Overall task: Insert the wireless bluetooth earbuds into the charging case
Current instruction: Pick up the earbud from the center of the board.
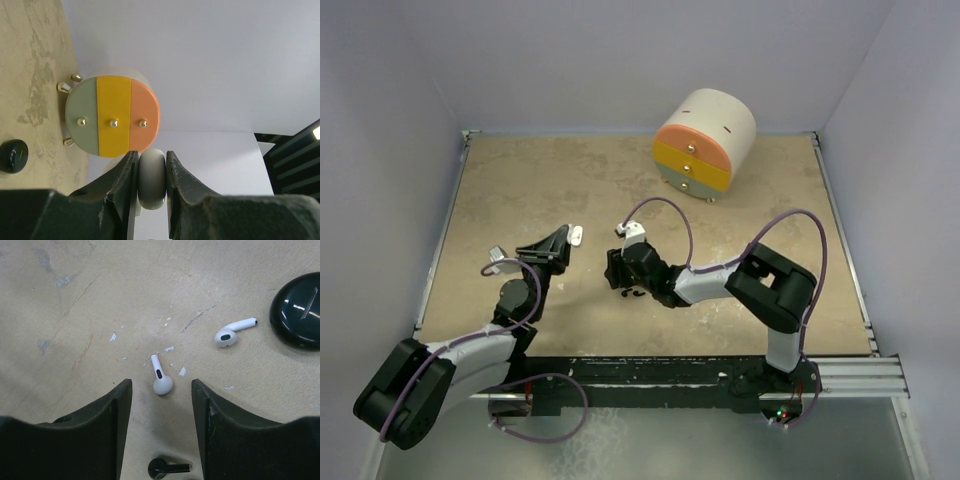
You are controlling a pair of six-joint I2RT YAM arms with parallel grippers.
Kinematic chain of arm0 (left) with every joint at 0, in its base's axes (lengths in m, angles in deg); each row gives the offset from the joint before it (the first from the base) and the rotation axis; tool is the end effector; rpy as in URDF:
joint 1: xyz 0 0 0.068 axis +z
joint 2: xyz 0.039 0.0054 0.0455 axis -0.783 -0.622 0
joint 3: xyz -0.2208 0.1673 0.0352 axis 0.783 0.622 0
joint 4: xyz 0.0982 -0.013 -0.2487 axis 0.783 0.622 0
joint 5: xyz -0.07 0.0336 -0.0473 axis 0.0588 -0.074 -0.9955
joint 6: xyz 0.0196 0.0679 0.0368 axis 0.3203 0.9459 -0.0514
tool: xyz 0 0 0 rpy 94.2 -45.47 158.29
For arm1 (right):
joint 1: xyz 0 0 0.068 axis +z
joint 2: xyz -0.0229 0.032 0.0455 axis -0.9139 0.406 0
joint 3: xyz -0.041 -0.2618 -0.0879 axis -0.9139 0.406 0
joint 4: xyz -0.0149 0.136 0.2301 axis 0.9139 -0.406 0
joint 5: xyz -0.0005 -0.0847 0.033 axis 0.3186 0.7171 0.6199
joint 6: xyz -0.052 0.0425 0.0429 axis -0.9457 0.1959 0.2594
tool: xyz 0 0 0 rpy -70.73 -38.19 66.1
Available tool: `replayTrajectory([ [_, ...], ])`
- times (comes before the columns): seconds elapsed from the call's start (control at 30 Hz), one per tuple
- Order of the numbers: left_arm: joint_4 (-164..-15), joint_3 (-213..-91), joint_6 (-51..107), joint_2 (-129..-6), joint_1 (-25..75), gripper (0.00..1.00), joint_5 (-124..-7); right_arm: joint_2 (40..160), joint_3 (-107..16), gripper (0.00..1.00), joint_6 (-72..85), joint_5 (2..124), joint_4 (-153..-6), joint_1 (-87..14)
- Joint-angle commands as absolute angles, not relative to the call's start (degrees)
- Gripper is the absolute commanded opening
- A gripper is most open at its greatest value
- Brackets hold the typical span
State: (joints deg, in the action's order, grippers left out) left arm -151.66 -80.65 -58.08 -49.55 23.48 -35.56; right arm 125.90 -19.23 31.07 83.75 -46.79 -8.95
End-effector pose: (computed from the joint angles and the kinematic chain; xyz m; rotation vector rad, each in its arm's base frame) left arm 0.1871 -0.0713 0.1840 -1.1995 1.1062 -1.5019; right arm 0.2372 0.3382 0.1331 -0.3180 2.0554 0.7475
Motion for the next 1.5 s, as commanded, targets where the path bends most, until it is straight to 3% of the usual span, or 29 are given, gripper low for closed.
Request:
replayTrajectory([
  [0.0,-153.1,-76.5,-58.9,-48.7,24.2,0.00,-34.8,127.0,-23.1,0.53,32.1,86.8,-48.3,-8.2],
  [0.57,-152.8,-76.1,-59.2,-49.0,24.7,0.00,-34.9,128.9,-24.6,0.48,33.8,91.7,-54.6,-6.5],
  [1.47,-152.7,-75.3,-59.9,-48.4,25.3,0.00,-35.0,130.5,-25.2,0.30,35.3,93.9,-58.1,-4.9],
])
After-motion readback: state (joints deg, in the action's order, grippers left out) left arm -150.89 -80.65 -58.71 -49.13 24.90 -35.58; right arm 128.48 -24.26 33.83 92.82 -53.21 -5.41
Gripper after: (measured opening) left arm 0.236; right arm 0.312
